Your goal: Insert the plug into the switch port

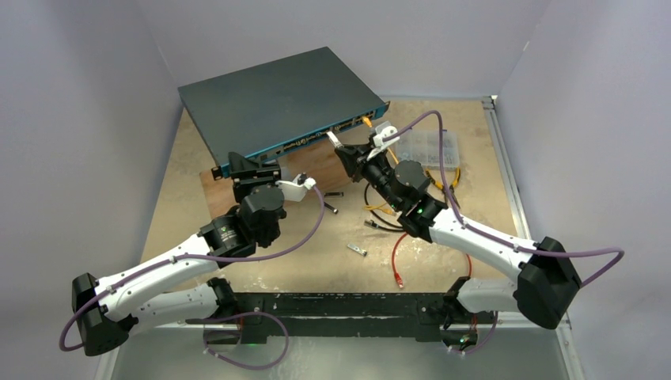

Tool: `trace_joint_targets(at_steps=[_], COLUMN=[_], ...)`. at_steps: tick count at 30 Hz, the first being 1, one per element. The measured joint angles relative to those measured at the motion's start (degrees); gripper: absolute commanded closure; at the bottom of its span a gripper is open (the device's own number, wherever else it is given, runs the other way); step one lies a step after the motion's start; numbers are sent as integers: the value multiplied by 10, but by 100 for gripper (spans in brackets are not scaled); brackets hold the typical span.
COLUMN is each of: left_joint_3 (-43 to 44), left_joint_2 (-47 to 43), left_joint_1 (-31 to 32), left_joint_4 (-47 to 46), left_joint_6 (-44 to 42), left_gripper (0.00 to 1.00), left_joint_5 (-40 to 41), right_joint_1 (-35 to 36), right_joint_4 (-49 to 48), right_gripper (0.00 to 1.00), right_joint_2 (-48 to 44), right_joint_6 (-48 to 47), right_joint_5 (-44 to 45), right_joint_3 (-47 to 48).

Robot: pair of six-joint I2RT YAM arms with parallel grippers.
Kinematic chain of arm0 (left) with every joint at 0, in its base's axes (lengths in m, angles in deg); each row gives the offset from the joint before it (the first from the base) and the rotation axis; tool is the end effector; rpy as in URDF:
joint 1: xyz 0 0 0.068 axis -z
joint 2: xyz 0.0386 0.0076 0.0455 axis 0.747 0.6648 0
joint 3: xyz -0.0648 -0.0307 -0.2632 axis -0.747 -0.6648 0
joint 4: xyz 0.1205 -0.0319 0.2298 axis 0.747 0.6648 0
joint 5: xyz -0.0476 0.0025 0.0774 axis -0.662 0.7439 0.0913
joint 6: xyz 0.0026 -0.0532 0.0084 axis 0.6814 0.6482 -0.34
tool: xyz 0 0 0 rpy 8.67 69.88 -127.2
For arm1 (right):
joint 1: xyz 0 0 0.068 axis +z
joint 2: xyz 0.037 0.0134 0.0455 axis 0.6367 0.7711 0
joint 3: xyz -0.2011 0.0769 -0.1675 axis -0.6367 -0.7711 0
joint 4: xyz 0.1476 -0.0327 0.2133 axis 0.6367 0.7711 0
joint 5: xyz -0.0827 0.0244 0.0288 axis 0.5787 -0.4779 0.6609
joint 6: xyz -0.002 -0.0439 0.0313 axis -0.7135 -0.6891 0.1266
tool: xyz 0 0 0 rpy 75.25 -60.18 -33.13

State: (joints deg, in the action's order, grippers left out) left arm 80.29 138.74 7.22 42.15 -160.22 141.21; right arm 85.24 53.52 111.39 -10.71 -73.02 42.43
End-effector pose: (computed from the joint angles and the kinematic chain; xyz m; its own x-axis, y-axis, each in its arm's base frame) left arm 0.1375 -0.1409 0.3329 -0.2739 0.9593 0.0692 0.1038 -0.0421 0.9937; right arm 0.2085 0.2073 0.3324 0.0145 0.2251 -0.9742 -0.6316 0.7574 0.1656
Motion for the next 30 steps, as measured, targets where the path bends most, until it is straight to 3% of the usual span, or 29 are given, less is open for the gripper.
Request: trace_joint_targets(at_steps=[30], left_joint_3=[0], left_joint_2=[0], left_joint_1=[0], left_joint_4=[7], left_joint_6=[7], left_gripper=[100], left_joint_5=[0], right_joint_1=[0], right_joint_4=[0], right_gripper=[100], right_joint_2=[25], right_joint_6=[-3], right_joint_5=[18], right_joint_3=[18])
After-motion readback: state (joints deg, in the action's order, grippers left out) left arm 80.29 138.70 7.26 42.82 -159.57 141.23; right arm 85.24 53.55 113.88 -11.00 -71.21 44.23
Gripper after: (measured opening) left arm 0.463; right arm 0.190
